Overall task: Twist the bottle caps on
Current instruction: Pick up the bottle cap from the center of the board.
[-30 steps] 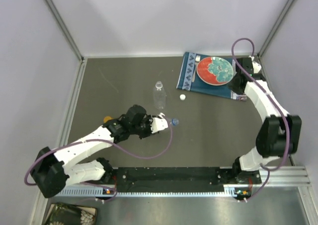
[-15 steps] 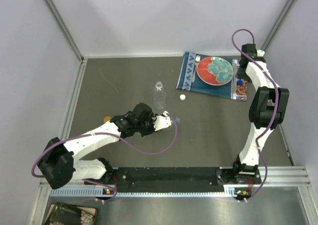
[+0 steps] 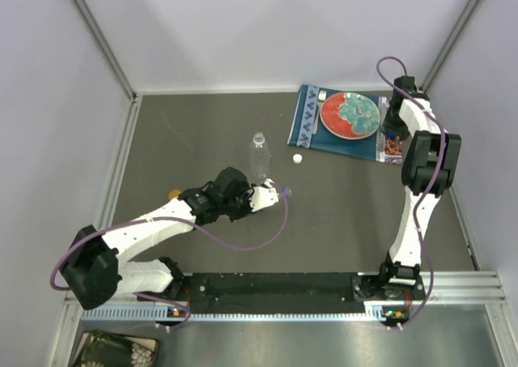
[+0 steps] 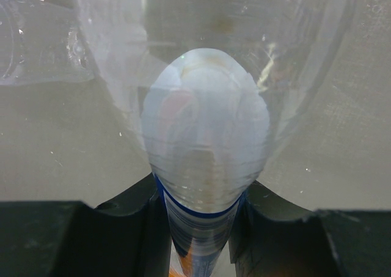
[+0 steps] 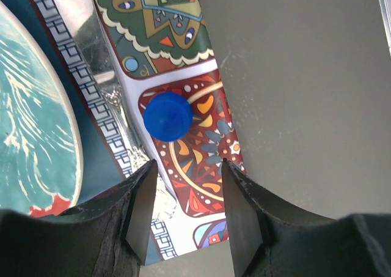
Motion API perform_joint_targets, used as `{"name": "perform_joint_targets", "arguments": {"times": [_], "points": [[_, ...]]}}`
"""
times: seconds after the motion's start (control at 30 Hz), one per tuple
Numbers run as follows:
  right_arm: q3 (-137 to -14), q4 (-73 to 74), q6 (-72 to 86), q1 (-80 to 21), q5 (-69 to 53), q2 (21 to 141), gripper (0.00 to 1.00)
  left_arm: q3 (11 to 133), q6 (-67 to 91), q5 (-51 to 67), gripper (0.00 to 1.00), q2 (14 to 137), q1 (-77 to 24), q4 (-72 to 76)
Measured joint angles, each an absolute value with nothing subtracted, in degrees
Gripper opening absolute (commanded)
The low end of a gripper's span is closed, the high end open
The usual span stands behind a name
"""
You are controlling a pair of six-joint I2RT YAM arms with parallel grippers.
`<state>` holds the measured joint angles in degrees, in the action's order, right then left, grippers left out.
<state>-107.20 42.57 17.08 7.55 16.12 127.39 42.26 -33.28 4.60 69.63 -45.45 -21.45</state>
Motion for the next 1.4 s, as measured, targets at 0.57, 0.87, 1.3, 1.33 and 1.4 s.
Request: {"name": "perform_joint_targets", "arguments": {"times": [0.57,0.87,1.3,1.33,1.4], "points": [[-114.9,44.4,16.4,7.6,15.2,132.2,0.50,42.3,-32.5,4.0,0.18,69.6,-45.4,-20.5],[-117.6,44.3,16.5,7.6,15.2,135.3,0.49,42.3,-32.4,3.5,0.18,69.6,-45.4,-20.4],[-117.6,44.4,16.5,7.6,15.6,135.7,0.40,42.3,-32.1,3.3,0.18,69.8,-45.4,-19.6],[-117.6,44.4,16.5,7.6,15.6,135.7,0.40,42.3,-32.0,3.3,0.17,69.8,-45.4,-19.6],[-117.6,44.4,16.5,7.6,15.6,135.7,0.40,42.3,-31.9,3.3,0.17,69.8,-45.4,-19.6]]}}
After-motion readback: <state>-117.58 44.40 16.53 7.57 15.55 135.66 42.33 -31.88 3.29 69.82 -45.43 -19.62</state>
